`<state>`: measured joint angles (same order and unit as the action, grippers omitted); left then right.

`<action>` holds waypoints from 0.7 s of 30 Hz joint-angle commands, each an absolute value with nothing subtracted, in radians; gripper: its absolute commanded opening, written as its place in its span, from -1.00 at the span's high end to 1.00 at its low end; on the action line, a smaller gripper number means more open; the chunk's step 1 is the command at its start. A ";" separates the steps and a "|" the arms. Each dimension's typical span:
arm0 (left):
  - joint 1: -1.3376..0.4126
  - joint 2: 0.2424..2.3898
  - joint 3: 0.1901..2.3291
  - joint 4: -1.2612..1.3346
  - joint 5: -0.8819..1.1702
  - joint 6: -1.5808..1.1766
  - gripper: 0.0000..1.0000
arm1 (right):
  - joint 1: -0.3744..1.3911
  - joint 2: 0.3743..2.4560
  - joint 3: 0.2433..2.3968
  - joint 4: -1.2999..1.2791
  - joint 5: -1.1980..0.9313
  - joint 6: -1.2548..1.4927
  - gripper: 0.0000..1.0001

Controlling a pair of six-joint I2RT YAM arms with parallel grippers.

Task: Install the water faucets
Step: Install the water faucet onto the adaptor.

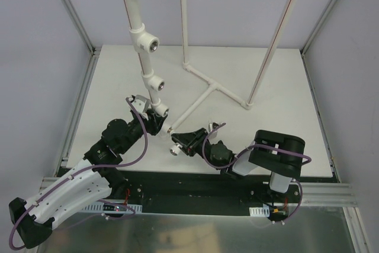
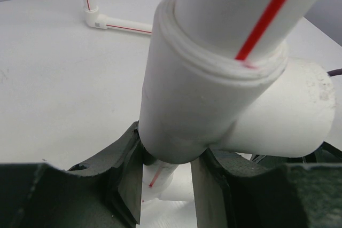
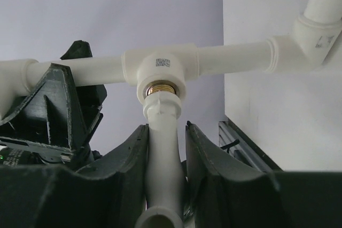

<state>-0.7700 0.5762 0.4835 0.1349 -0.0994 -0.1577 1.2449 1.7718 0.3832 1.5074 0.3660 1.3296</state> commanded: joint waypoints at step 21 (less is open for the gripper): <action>-0.841 0.626 0.512 0.236 0.307 -0.316 1.00 | 1.368 1.746 0.427 1.525 0.179 2.011 0.46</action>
<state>-0.7700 0.5846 0.4873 0.1371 -0.0906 -0.1562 1.2877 1.7512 0.3824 1.4067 0.4194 1.7771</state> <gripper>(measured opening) 0.357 0.377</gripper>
